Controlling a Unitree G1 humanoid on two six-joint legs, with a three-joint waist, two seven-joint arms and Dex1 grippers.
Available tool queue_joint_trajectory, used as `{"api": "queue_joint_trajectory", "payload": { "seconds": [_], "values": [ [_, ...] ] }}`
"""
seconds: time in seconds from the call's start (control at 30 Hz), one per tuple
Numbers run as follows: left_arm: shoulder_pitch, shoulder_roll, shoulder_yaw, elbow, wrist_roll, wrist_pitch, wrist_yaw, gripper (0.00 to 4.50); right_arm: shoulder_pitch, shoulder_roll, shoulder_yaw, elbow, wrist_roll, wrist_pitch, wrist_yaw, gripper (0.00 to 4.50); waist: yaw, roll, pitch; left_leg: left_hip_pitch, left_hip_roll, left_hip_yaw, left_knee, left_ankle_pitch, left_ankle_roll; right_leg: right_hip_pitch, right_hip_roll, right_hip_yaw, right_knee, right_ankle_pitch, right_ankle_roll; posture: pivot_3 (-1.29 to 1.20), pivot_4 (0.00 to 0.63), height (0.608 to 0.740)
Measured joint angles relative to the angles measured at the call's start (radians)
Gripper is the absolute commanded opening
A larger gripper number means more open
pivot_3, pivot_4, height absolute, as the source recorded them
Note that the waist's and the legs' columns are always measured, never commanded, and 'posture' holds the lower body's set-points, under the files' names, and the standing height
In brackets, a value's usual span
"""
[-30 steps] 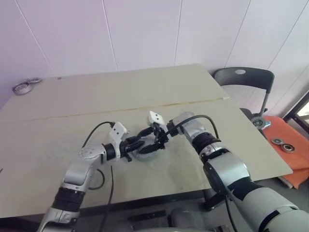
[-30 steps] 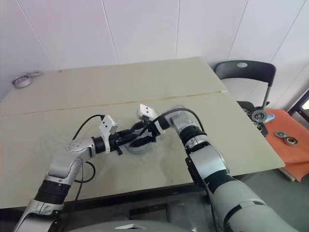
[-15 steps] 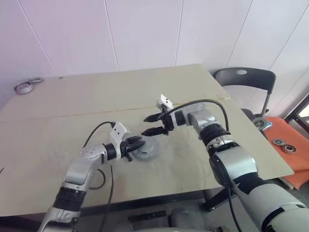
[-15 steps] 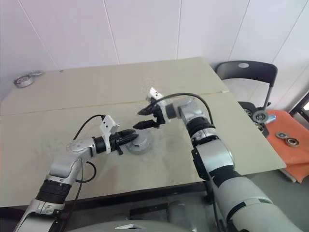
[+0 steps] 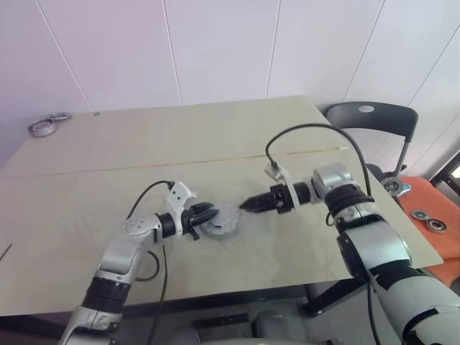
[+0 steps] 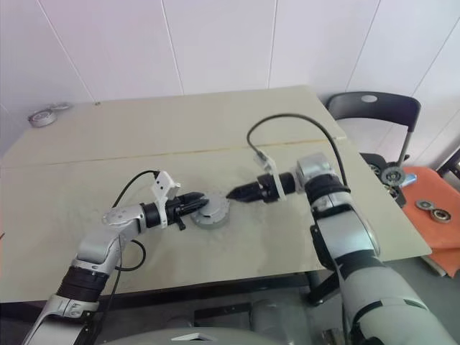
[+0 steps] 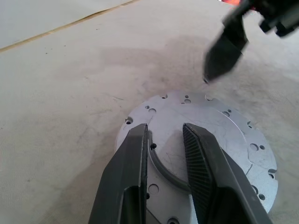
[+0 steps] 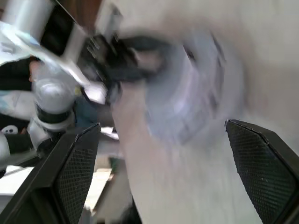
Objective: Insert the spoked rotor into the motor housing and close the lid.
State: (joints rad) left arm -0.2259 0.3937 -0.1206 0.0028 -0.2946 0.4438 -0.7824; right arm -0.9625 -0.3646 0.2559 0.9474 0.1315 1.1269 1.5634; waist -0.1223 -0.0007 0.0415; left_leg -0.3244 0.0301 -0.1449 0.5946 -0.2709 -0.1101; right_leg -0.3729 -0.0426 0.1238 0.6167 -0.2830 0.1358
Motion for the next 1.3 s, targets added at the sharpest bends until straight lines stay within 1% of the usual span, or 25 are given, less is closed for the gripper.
{"api": "queue_joint_trajectory", "payload": {
  "seconds": [0.1,0.27,0.53,0.67,0.9,1.23,1.3],
  "values": [
    [-0.002,0.001,0.000,0.005,0.000,-0.001,0.001,1.23,0.036,-0.031,0.037,-0.015,0.001,-0.001,0.006,4.46,-0.001,0.001,0.000,0.000,0.000,0.000,0.001,0.000,0.000,0.000,0.000,0.000,0.000,0.000,0.000,0.00,0.000,0.740],
    [-0.002,-0.001,-0.003,0.007,0.000,-0.003,0.002,1.23,0.062,-0.064,0.086,-0.113,0.006,0.013,0.006,4.46,-0.001,0.000,0.000,0.000,0.000,0.000,0.002,0.000,0.000,0.001,0.000,0.000,0.000,0.000,0.000,0.00,0.000,0.740],
    [-0.002,-0.003,-0.003,0.015,0.000,-0.020,0.013,1.23,0.081,-0.069,0.099,-0.221,0.039,0.076,-0.072,4.46,0.000,-0.001,-0.001,0.001,0.000,0.000,0.002,0.000,0.000,0.001,0.000,0.000,0.000,0.000,0.000,0.00,0.000,0.740],
    [-0.003,-0.005,-0.003,0.017,0.000,-0.022,0.021,1.23,0.082,-0.067,0.101,-0.237,0.051,0.096,-0.099,4.46,-0.001,-0.002,-0.002,0.002,0.000,0.000,0.002,0.000,0.000,0.001,0.000,0.000,0.000,0.000,0.000,0.00,0.000,0.740],
    [0.005,-0.006,-0.001,0.013,-0.001,-0.024,0.027,1.23,0.056,0.001,0.070,-0.201,0.094,0.175,-0.168,4.46,-0.004,-0.002,-0.002,0.002,0.000,0.000,0.002,0.000,0.000,0.001,0.000,0.000,0.002,0.000,0.000,0.00,0.000,0.740],
    [0.016,-0.004,0.006,0.003,-0.001,-0.024,0.030,1.23,0.031,0.065,0.068,-0.152,0.128,0.154,-0.223,4.46,-0.006,-0.002,-0.002,0.002,0.000,0.000,0.001,0.000,0.000,0.000,0.001,0.000,0.003,0.000,0.000,0.00,0.000,0.740],
    [0.016,-0.004,0.008,0.004,0.000,-0.024,0.035,1.23,0.020,0.088,0.045,-0.126,0.129,0.150,-0.252,4.46,-0.008,-0.002,-0.002,0.003,0.000,0.000,0.001,0.000,0.000,0.000,0.001,0.000,0.003,0.000,0.000,0.00,0.000,0.740]
  ]
}}
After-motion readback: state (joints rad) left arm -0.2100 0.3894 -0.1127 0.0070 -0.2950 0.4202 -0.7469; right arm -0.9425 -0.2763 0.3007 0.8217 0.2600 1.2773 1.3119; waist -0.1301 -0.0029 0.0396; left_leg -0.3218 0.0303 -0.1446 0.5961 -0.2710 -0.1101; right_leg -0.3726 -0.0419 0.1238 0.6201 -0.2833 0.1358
